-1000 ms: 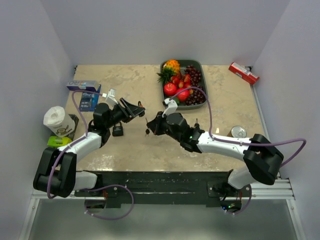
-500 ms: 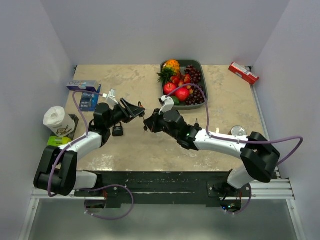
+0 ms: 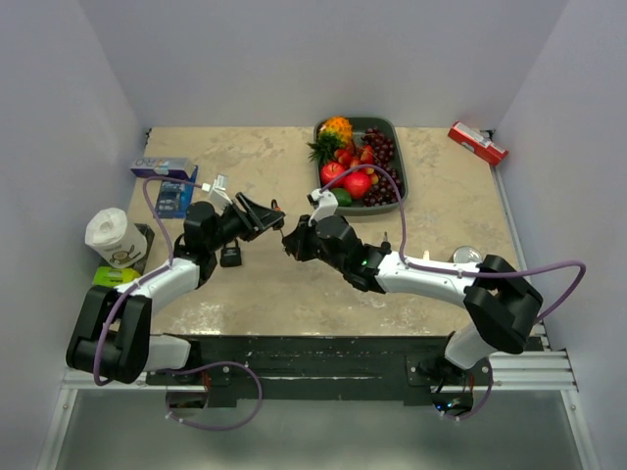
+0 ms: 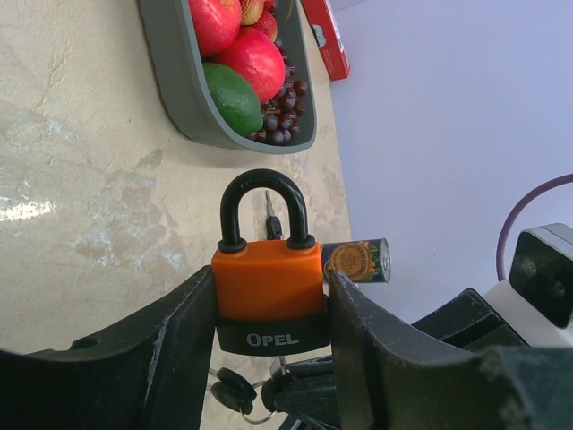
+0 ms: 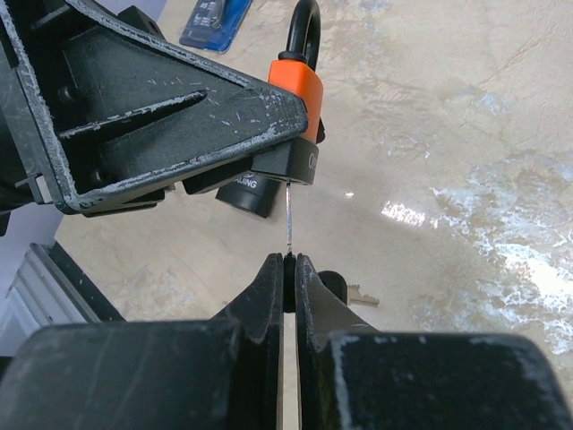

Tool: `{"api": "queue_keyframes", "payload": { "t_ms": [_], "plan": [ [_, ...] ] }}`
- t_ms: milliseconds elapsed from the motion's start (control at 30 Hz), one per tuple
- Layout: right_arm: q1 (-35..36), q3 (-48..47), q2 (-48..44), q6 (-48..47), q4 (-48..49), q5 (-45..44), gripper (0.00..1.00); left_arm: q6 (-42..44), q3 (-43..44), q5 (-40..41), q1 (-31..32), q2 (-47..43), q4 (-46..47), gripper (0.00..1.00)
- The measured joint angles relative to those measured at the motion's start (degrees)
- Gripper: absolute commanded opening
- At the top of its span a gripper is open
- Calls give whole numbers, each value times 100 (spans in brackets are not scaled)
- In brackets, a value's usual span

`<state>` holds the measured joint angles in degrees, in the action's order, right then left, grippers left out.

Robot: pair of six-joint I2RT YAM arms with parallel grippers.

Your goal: Unlock with the key

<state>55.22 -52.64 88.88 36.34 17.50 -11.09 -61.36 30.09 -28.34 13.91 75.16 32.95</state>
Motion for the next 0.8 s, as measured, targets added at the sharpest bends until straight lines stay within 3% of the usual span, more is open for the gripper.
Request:
{"api": "queue_keyframes", "payload": {
  "t_ms": [800],
  "plan": [
    [17, -90, 120, -249, 87, -208, 0, -11, 0, -2, 28, 76, 39, 0]
  ]
}}
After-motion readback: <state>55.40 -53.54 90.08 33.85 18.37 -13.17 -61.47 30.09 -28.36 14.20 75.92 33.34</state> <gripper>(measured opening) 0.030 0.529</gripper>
